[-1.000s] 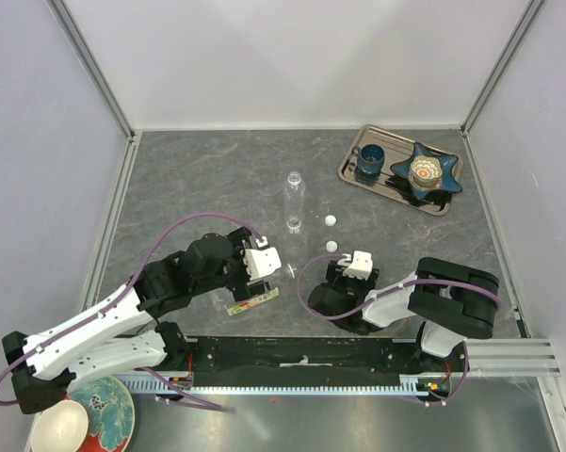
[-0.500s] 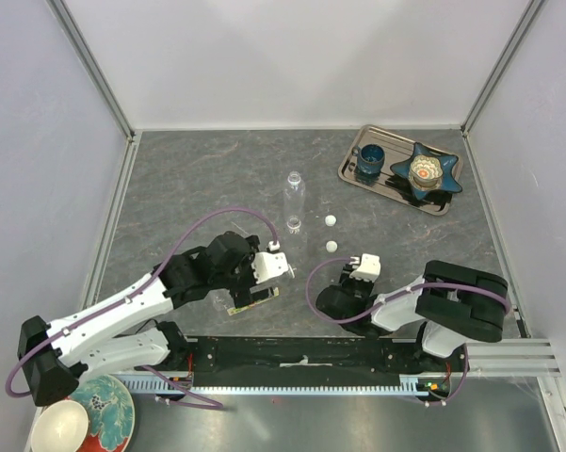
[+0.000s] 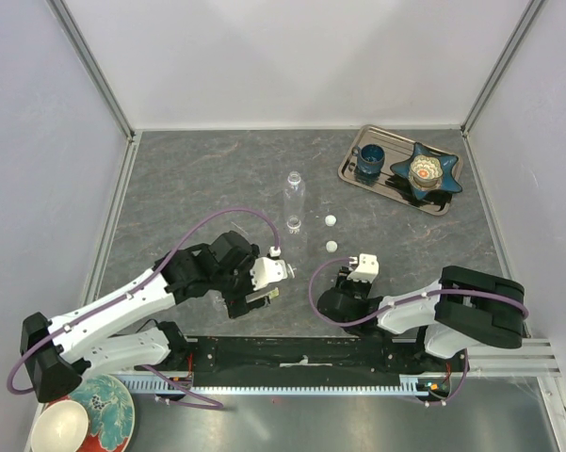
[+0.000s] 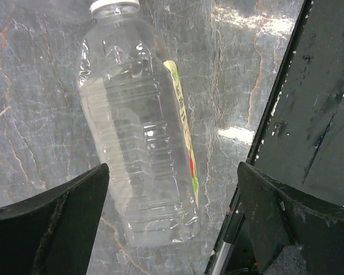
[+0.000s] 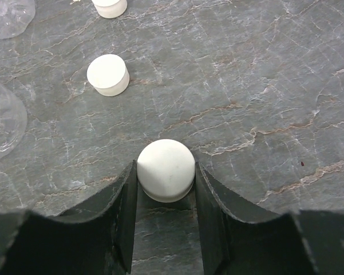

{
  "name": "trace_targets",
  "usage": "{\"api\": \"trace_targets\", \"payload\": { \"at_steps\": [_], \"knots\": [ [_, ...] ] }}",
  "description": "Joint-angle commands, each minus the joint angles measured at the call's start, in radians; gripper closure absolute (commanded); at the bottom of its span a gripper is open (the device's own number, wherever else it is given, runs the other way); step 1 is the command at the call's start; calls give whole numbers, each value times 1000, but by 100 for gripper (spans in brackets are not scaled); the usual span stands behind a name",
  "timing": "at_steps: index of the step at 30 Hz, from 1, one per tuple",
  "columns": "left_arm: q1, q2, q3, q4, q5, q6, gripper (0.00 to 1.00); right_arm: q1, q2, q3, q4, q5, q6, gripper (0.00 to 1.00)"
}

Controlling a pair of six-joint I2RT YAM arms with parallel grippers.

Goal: Screw on the bottle caps
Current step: Pick up the bottle cap from the center of the board, then pick up the plastic bottle at the center of the board.

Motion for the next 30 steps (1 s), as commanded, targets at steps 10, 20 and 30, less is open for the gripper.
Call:
{"api": "trace_targets", "payload": {
  "at_steps": [10,20,30],
  "knots": [
    [75,176,64,36,-132,-116,1,104,-148,28,-197,-52,45,100],
    [101,222,43,15,-20,-81,1,186,-484,94,-437,-26,64,100],
    [101,318,-32,59,43,22,1,200,-748,198,-521,-52,-16,100]
  ]
}}
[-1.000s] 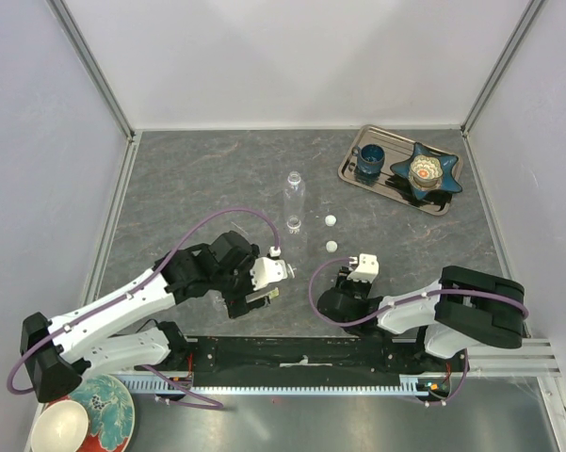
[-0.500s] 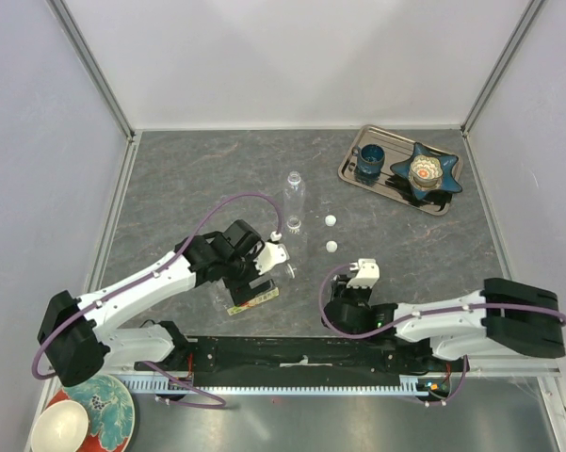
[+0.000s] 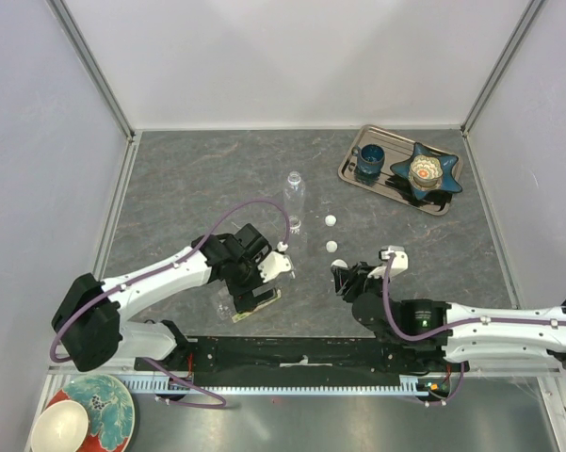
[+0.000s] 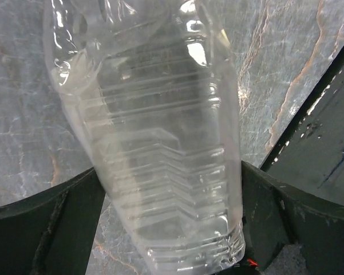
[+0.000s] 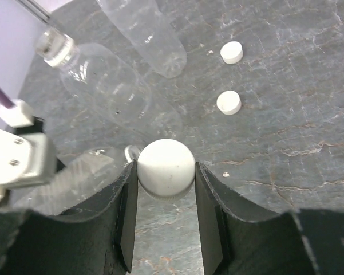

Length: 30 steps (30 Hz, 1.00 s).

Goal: Screw on the bottle caps
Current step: Pick up the plastic bottle at the center of the board.

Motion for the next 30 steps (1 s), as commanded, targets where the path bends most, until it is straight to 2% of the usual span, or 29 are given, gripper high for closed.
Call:
{"api": "trace_targets", "payload": {
  "at_steps": [1,6,10,13,14,17,19,20,23,26,30],
  "knots": [
    [1,17,-52,69,43,76,1,6,-62,76,-45,-18,-50,100],
    [1,15,-98,122,86,127,1,6,-132,125,-70,-67,-70,100],
    [2,32,-75,96,123,136,1,6,-191,170,-72,-105,-116,100],
    [1,-4,-41,67,128,144,7,6,-197,231,-69,-142,-153,100],
    [1,-17,-27,57,126,156,13,6,-194,251,-65,-153,-176,100],
    [1,-89,104,3,96,180,21,6,-169,343,-55,-222,-255,100],
    [1,-129,189,-61,108,187,25,7,-139,444,-59,-277,-300,100],
    [1,-167,285,-87,115,182,34,6,-128,482,-76,-294,-318,100],
    [1,-256,455,-124,158,167,49,6,-81,639,-107,-360,-378,100],
    [1,-337,534,-105,223,174,47,6,-19,809,-162,-426,-442,100],
    [1,-444,524,-48,283,118,50,6,132,1094,-251,-484,-551,100]
  ]
}}
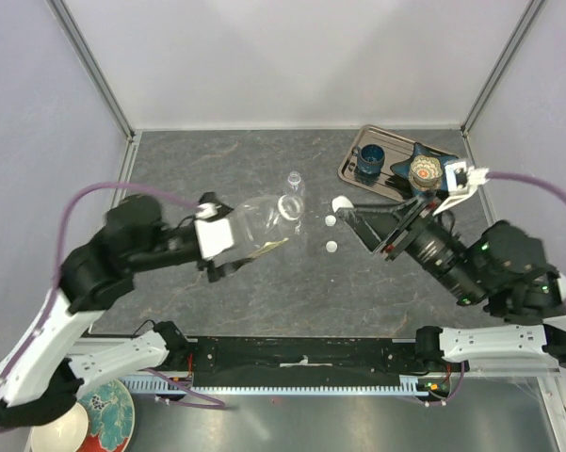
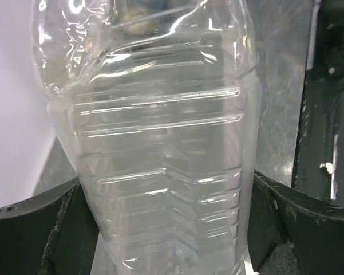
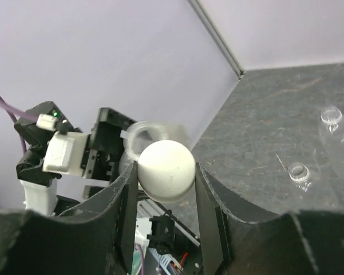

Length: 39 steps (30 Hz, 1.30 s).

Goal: Screw on the bottle caps
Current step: Pick up the plastic bottle at the center of the board, then screw the bottle cap onto the plastic bottle.

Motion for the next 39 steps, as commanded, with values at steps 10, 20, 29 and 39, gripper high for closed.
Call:
{"api": "trace_targets", "payload": {
  "at_steps": [10,20,29,39],
  "knots": [
    [1,-172,-161,320,357,-196,69,6,405,734,-358,-337,-346,100],
    [1,-310,-477,845,338,-519,92,4,451,848,-540,-459,-397,100],
    [1,-337,-583,950,396,-547,95,6,549,966,-632,-479,-438,100],
    [1,-337,-601,944,390,-536,96,1,605,984,-685,-479,-461,100]
  ]
}}
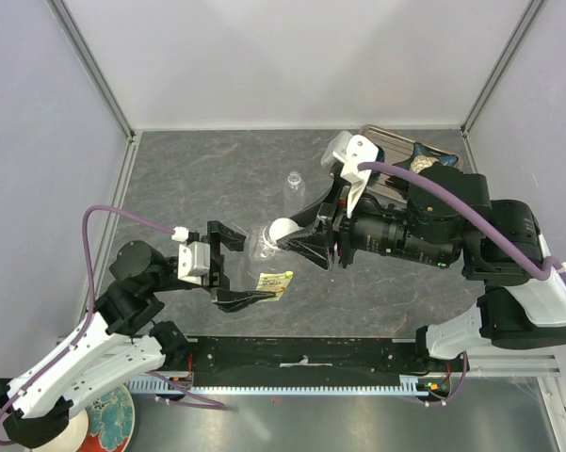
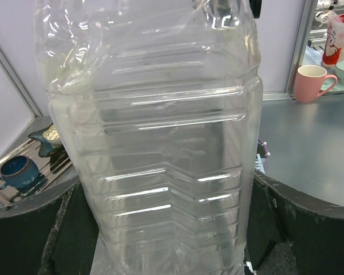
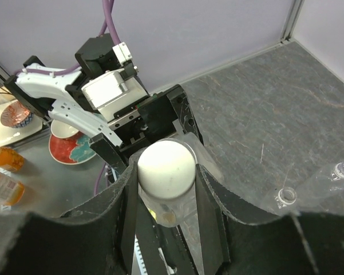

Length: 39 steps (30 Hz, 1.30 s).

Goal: Screw on the bottle caps
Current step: Screw the bottle cap onto the plastic bottle.

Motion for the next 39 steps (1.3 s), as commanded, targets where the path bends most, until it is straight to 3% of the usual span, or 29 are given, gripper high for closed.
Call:
{"api": "trace_targets", "payload": {
  "at_steps": [1,21,29,39],
  "knots": [
    [1,-2,-3,74,19,-31,96,1,19,23,-37,-5,-25,100],
    [1,-7,-14,93,17,-52,97,-24,28,-47,-37,-33,-28,100],
    [1,-27,-22,95,46,-12,98,-129,27,-79,-34,-145,-18,100],
    [28,-70,-54,101,-12,-26,98,-160,-13,-99,-15,-191,2,100]
  ]
}}
